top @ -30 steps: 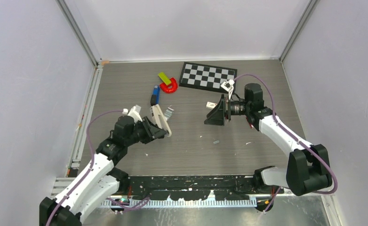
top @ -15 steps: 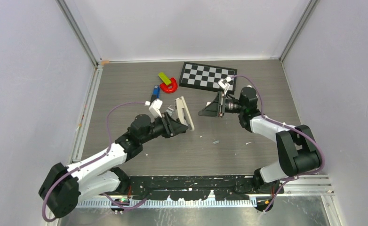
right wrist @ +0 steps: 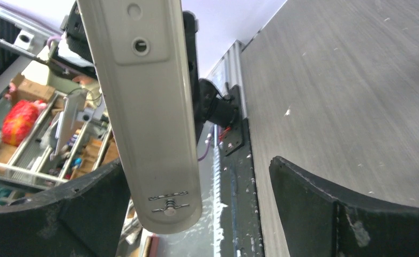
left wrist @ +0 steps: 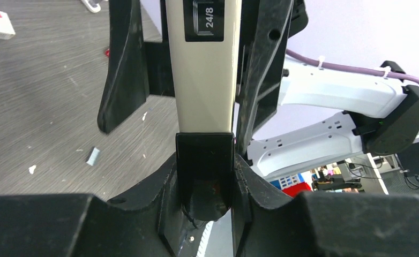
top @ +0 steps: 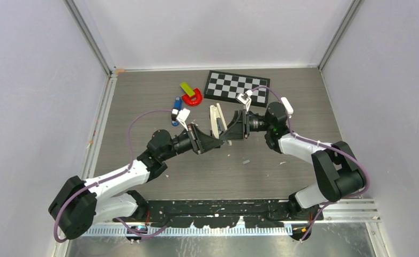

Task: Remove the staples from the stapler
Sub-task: Unload the staple at the center of the board.

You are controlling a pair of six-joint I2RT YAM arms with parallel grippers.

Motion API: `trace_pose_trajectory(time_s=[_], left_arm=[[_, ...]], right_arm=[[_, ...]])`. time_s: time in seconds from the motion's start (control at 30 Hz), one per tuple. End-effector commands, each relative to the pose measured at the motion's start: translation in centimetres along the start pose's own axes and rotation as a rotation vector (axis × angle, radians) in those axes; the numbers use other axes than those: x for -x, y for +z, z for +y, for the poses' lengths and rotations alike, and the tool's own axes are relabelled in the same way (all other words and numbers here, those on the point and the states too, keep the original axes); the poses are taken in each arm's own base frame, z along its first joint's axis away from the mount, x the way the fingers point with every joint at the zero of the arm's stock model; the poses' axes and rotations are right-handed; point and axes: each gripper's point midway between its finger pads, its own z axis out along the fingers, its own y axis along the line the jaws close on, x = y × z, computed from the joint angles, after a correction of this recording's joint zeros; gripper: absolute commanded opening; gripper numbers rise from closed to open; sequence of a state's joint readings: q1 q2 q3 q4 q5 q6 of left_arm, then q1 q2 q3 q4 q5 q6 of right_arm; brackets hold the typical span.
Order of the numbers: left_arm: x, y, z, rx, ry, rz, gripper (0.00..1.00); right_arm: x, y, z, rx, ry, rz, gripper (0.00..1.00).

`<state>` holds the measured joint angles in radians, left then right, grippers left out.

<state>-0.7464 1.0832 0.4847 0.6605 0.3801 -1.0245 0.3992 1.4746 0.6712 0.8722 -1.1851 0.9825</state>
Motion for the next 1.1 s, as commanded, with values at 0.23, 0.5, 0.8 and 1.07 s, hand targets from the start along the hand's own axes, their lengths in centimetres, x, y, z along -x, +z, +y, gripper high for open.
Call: trace_pose_trajectory(time_s=[0.23,0.5,0.8,1.07], left_arm=[[1.8,0.0,-4.7,-0.214,0.089,-0.062,0.00],[1.4,-1.2,-3.1,-0.192,0.103,-0.052,0.00],[-0.2,-3.5,5.4,0.085,0.230,0.055,0.00],[-2.4,-3.8,13.4,0.307,0.343,0.149,0.00]], right_arm=[[0.8,0.3,4.1,0.101,-0.153,0.025,0.38],[1.2,0.0,4.5,0.106,-0.151,0.033,0.06],[-1.9,-5.4,-2.7,-0.207,-0.207,0.225,0.01],[-3.0,-9.4,-11.5,-0.659,-0.433,0.522,0.01]])
